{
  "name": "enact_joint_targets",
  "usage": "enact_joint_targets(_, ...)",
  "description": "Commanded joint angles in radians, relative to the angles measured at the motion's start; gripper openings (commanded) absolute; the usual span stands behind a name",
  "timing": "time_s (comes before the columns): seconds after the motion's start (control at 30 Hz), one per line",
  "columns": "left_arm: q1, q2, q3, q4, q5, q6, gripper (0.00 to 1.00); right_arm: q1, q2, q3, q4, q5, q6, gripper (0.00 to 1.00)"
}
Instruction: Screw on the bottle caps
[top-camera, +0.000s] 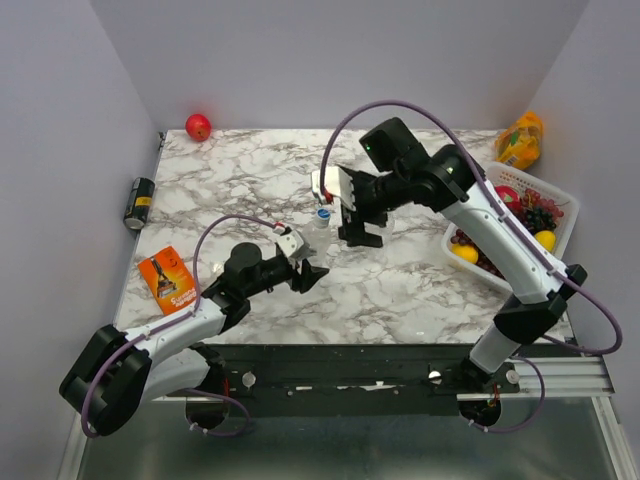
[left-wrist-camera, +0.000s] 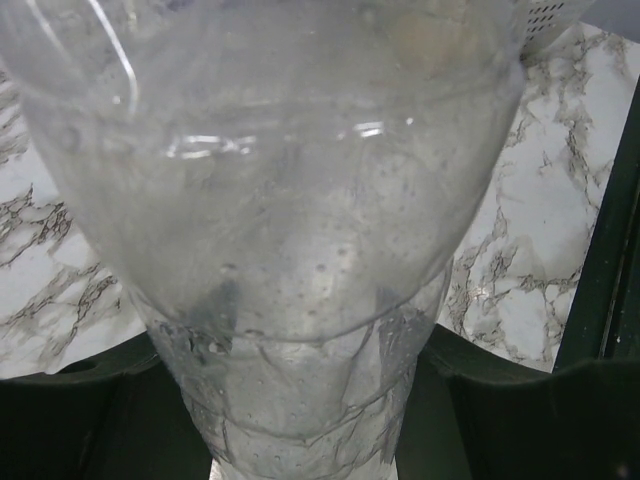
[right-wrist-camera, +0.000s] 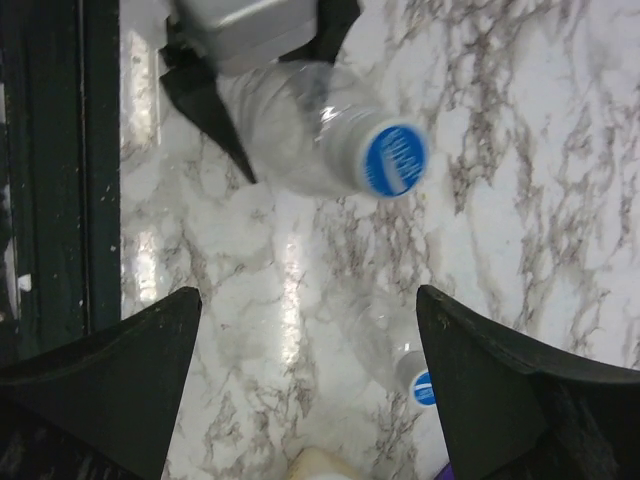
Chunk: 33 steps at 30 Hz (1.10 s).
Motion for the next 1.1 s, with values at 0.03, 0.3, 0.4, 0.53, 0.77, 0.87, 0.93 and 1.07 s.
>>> enact_joint_targets(0.03, -0.012, 0.002, 0.047, -0.011, 0.058, 0.089, 0.00, -0.011, 0.165, 0.268, 0.015, -0.058, 0.090, 0.98)
enact_joint_targets(0.3, -0.015, 0.013, 0.057, -0.027, 0.053, 0.075, 0.00, -0.005, 0.113, 0.145, 0.027, -0.278, -0.021, 1.00)
enact_joint_targets(0.4, -0.015, 0.016, 0.057, -0.025, 0.054, 0.075, 0.00, -0.005, 0.151, 0.188, -0.031, -0.296, -0.091, 1.00)
enact_joint_targets(0.53, -0.015, 0.025, 0.064, -0.030, 0.053, 0.075, 0.00, -0.003, 0.196, 0.260, -0.102, -0.301, -0.111, 1.00)
enact_joint_targets(0.77, 0.001, 0.016, 0.061, -0.022, 0.018, -0.020, 0.00, -0.003, 0.153, 0.176, -0.090, -0.256, -0.106, 0.99)
enact_joint_targets(0.87, 0.011, 0.011, 0.058, -0.014, 0.009, -0.032, 0.00, -0.002, 0.132, 0.130, -0.079, -0.232, -0.092, 0.99)
enact_joint_targets(0.93, 0.014, 0.013, 0.058, -0.011, 0.002, -0.034, 0.00, -0.003, 0.124, 0.116, -0.077, -0.222, -0.082, 0.99)
enact_joint_targets(1.07, 0.032, 0.010, 0.058, -0.005, -0.022, -0.049, 0.00, -0.003, 0.102, 0.075, -0.091, -0.187, -0.068, 0.98)
